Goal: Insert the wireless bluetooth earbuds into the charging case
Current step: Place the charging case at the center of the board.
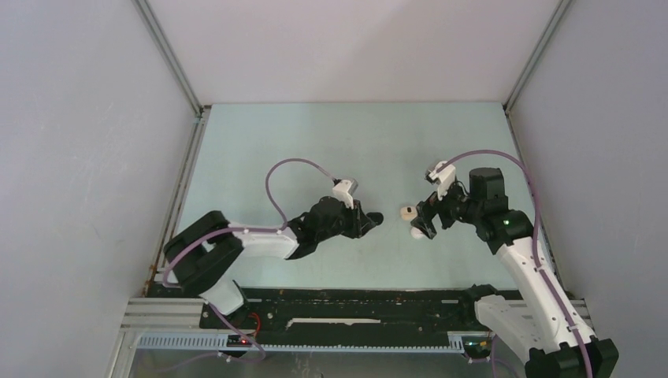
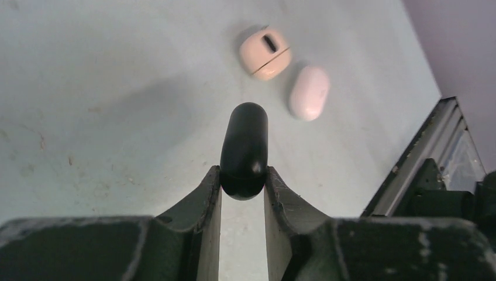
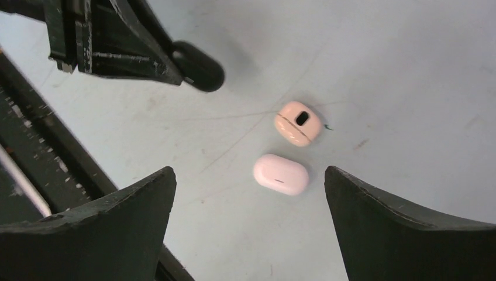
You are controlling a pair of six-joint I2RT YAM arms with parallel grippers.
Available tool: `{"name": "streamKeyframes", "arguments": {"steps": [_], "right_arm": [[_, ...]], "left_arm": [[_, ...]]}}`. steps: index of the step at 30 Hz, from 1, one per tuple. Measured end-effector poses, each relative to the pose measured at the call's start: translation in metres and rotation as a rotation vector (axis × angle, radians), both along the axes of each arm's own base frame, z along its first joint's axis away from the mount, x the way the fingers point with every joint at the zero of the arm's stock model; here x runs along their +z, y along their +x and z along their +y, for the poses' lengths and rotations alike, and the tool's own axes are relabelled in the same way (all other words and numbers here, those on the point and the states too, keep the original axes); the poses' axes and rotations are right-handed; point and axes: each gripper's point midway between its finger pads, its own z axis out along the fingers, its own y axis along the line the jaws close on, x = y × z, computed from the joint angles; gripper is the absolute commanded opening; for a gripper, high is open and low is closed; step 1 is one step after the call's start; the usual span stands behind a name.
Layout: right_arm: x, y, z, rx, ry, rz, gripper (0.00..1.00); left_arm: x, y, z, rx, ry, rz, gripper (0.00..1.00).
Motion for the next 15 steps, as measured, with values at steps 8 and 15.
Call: {"name": "streamKeyframes", "arguments": {"steps": [8,15], "right_arm": [[0.009,0.023,-0.027,-0.182,-0.024,-0.064,1.00],[0.006,0.031,-0.034,-0.232,-0.040,-0.066,1.00]], "left_arm": [[-0.056,0.004,-0.015,-0.013,0.032,0.267,0.25],[-0.056,0.002,-0.022,-0.026,0.007,0.329,0.37]]}}
